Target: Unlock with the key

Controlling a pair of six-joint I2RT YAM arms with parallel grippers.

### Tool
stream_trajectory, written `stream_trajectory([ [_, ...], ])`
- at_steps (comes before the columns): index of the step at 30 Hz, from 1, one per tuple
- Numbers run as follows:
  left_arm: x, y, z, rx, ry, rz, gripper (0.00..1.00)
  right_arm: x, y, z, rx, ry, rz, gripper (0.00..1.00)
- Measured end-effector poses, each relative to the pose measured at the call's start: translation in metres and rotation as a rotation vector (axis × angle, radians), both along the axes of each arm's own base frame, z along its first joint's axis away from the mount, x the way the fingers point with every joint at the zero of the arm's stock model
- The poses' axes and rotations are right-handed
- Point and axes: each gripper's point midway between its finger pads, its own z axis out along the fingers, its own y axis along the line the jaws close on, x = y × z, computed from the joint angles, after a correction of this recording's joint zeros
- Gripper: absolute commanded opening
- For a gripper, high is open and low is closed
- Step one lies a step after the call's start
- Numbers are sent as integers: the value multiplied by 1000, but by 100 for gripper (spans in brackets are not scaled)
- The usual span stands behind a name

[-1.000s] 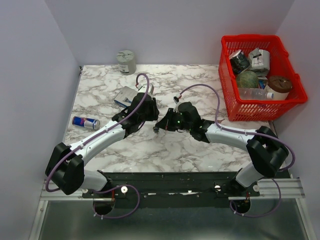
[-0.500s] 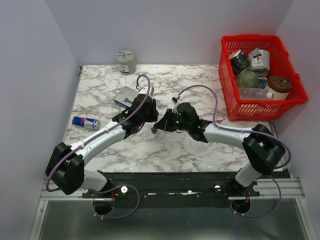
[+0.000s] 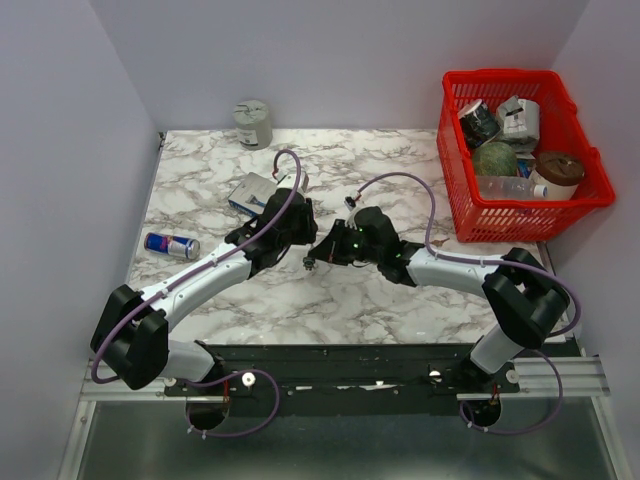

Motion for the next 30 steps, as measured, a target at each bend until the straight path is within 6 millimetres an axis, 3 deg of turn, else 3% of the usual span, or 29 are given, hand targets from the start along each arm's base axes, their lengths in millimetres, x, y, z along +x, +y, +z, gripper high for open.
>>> stream_trajectory([
  [30, -1, -2, -4, 7, 8, -5, 0, -5, -6, -13, -40, 13, 9, 1],
])
